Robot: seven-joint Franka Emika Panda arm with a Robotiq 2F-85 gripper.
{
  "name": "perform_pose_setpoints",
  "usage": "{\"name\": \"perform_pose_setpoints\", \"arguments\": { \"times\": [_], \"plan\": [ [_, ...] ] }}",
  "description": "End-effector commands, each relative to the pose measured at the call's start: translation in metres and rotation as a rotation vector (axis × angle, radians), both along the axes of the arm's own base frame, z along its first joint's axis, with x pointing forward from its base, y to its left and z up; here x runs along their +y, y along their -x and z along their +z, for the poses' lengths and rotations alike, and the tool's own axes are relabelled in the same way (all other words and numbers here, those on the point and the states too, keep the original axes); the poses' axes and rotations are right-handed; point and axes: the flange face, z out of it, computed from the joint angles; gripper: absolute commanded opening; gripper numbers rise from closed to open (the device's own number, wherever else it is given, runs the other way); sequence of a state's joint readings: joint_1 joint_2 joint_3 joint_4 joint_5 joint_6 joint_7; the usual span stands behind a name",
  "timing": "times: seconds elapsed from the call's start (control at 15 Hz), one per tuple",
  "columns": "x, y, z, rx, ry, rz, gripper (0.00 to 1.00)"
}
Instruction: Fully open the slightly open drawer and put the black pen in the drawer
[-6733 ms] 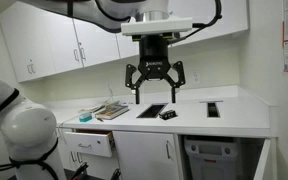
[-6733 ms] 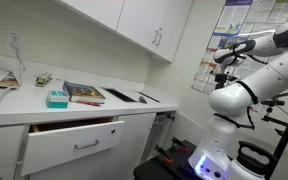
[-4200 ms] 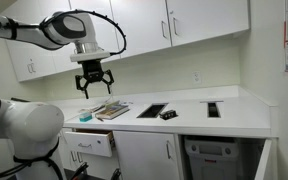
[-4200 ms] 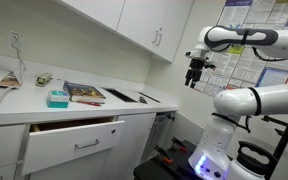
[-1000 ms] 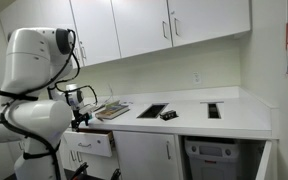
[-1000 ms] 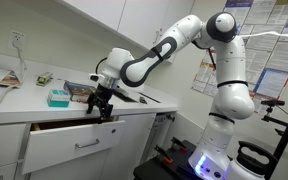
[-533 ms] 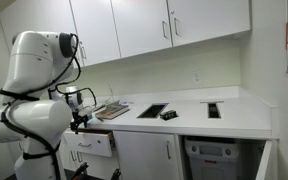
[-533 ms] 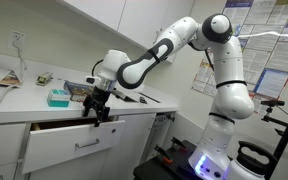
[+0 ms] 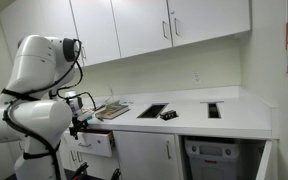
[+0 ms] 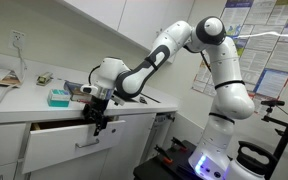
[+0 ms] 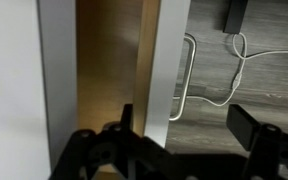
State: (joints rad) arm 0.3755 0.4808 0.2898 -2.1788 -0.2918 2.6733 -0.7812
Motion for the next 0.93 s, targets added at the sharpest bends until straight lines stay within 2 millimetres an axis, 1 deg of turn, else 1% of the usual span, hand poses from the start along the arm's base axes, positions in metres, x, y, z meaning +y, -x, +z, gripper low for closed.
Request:
{"name": "perform_pose_setpoints", "arguments": {
  "times": [0.0, 0.2, 0.27, 0.47, 0.53, 0.67, 0.87],
  "plan": [
    [0.008, -0.005, -0.010, -0.004, 0.019, -0.016, 0.66],
    [0.010, -0.010, -0.009, -0.014, 0.020, -0.021, 0.41],
    [0.011, -0.011, -0.009, -0.016, 0.018, -0.020, 0.34],
    [0.013, -0.012, -0.007, -0.011, 0.012, -0.018, 0.11],
    [0.014, -0.010, -0.007, -0.004, 0.013, -0.019, 0.04],
    [0.016, -0.001, -0.007, 0.010, 0.011, -0.037, 0.07],
    [0.022, 0.022, -0.011, 0.019, 0.017, -0.044, 0.07]
  ]
}}
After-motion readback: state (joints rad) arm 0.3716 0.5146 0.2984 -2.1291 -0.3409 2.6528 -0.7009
